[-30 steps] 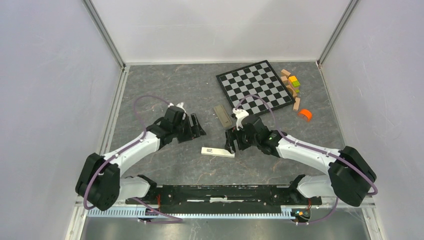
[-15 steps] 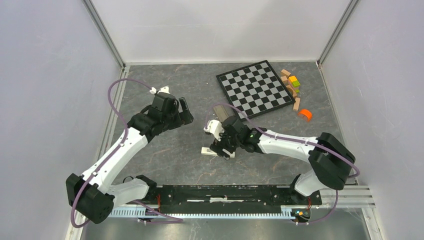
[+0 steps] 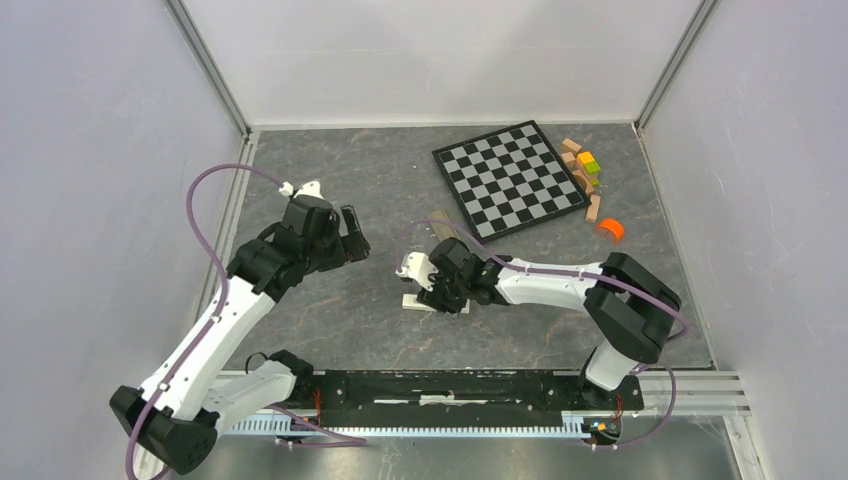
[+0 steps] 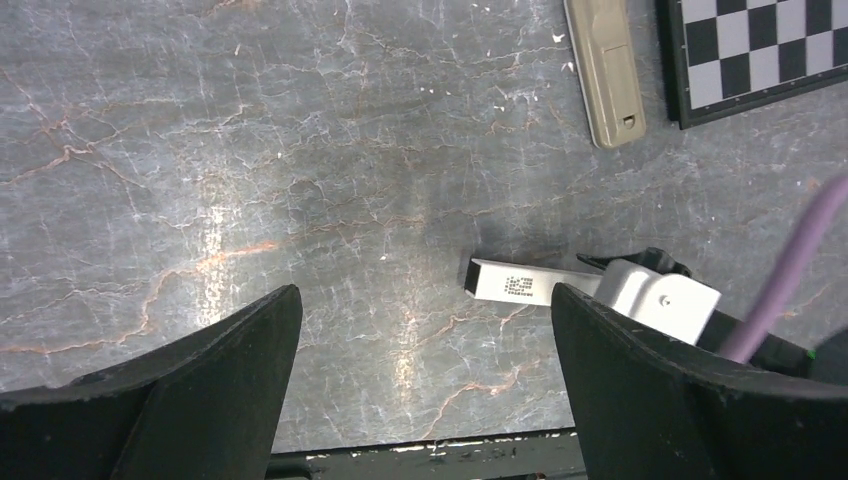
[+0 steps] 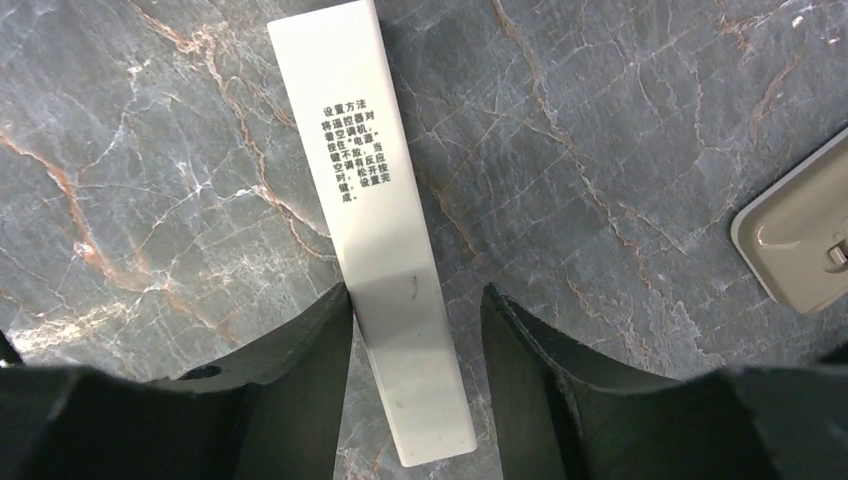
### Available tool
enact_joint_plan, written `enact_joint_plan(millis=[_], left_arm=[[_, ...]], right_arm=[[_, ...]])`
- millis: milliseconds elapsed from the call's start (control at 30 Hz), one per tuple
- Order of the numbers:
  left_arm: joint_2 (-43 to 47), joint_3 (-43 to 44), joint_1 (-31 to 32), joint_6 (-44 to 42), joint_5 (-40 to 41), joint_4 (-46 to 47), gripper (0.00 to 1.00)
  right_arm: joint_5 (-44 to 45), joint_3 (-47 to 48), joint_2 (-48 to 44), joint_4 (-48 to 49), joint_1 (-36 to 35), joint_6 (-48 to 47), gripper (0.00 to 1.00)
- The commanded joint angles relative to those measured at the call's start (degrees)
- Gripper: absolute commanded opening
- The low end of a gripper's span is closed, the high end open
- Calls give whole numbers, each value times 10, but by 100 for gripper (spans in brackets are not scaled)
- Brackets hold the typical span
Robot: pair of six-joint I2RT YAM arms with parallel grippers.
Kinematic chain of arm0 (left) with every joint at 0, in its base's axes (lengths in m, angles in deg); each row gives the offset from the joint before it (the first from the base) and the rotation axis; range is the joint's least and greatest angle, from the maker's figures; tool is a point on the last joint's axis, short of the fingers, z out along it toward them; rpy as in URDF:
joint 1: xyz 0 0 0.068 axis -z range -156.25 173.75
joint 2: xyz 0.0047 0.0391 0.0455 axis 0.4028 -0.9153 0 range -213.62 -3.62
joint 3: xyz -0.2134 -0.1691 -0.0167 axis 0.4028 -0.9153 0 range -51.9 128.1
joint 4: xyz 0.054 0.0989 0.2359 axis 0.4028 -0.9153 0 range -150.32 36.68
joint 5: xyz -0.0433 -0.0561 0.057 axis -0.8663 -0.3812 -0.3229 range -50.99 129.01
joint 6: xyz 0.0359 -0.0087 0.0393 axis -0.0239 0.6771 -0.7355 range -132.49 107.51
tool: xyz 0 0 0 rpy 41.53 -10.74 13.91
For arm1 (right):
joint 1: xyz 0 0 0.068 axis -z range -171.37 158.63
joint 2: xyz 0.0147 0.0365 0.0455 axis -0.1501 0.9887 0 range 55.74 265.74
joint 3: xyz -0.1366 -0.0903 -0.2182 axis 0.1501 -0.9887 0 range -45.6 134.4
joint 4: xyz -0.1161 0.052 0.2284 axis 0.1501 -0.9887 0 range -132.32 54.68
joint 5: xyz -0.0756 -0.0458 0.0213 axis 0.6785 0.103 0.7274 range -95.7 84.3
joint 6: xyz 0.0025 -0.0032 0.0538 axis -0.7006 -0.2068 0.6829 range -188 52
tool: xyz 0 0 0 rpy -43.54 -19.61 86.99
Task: Load the batteries into the remote control
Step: Move the remote control to the center of the board.
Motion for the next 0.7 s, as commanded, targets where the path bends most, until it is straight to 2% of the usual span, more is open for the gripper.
enact_joint_plan(millis=[0, 167, 267, 367, 533, 667], left_arm=[[32, 13, -2, -40, 2, -2, 100], [44, 19, -1, -50, 9, -18, 100], [39, 28, -1, -54, 36, -44, 100], [38, 28, -1, -53, 38, -53, 100], [41, 22, -1, -26, 60, -65, 100], [35, 29, -2, 8, 72, -83, 100]], right_arm=[[18, 30, 13, 12, 0, -3, 53], [49, 37, 10, 41, 2, 36, 41], [105, 59, 24, 75, 13, 115, 41], [207, 94, 57, 92, 17, 220, 42], [249, 152, 119, 110, 24, 313, 44], [235, 206, 168, 87, 46, 363, 46]])
